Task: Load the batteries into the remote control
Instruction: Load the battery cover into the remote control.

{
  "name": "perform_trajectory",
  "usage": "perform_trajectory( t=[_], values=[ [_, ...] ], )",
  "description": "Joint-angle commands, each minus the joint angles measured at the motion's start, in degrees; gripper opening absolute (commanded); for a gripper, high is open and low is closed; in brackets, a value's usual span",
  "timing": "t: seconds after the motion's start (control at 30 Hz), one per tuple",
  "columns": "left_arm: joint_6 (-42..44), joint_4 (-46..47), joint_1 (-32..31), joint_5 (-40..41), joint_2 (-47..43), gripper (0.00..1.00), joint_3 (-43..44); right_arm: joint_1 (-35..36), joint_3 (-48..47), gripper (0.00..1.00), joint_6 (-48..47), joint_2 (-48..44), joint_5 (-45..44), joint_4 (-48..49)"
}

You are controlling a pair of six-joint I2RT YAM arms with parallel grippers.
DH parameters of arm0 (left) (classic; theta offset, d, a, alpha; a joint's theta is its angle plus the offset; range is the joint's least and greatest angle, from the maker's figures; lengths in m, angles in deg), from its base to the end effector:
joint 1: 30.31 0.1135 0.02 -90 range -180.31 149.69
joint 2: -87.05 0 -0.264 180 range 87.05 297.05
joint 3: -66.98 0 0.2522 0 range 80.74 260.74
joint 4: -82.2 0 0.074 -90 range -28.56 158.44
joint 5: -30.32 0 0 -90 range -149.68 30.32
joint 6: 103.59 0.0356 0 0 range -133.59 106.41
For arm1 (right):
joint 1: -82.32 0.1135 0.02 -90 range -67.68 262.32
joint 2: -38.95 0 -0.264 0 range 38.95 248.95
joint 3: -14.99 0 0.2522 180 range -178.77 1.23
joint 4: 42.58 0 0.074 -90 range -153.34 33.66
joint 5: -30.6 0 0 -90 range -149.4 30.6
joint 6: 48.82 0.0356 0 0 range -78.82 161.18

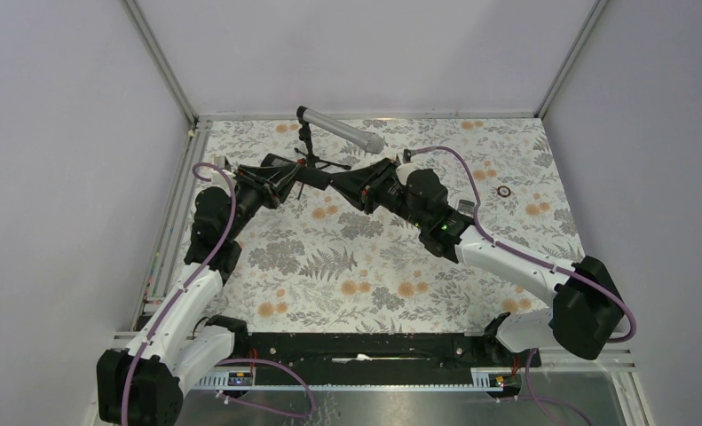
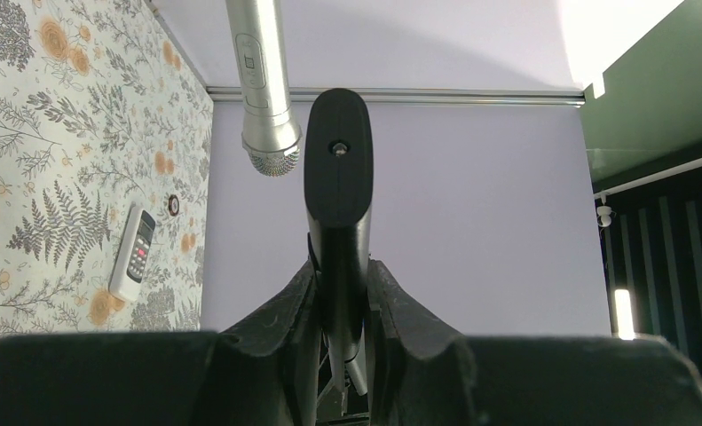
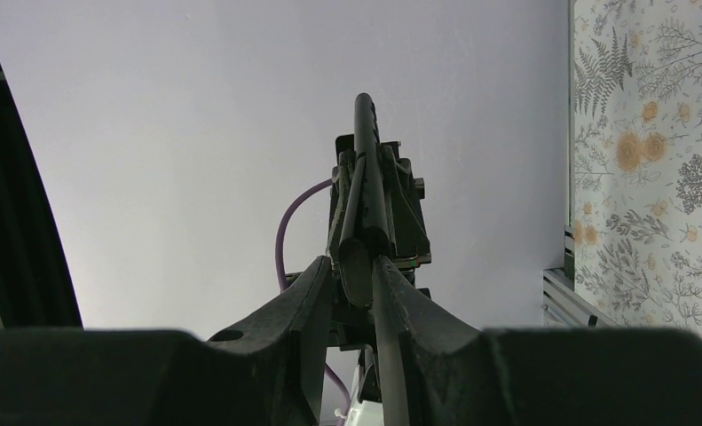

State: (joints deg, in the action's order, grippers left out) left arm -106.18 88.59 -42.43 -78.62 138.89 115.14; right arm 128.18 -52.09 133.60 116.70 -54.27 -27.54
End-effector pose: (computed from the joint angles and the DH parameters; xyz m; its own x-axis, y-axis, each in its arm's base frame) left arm 0.2089 -0.0567 0.3100 -0.5171 -0.8554 0.0298 0.0229 -0.0486 -0.9986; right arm 0.2212 0.2326 0.3331 -0.7784 0.6268 0.0353 -0.0202 -0.0812 0.9965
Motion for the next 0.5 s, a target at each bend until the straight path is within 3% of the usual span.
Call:
perform_trajectory(
  t=[0.0,0.27,0.47],
  values=[
    [-1.2,3.1,-0.3,1.1,-0.3,0.15,1.7,0.3,0.0,0.31,-0.5,-2.0,-0.6,-0.3],
    [-1.6,3.4,-0.3,1.0,-0.4,0.15,1.6,0.3,-0.6,0.31,-0.7,-1.3,0.4,-1.7],
    [-1.6,3.4,-0.3,0.9,-0.3,0.15,1.5,0.2,-2.0,0.5,-3.0,-1.3,0.7,-2.6]
  ],
)
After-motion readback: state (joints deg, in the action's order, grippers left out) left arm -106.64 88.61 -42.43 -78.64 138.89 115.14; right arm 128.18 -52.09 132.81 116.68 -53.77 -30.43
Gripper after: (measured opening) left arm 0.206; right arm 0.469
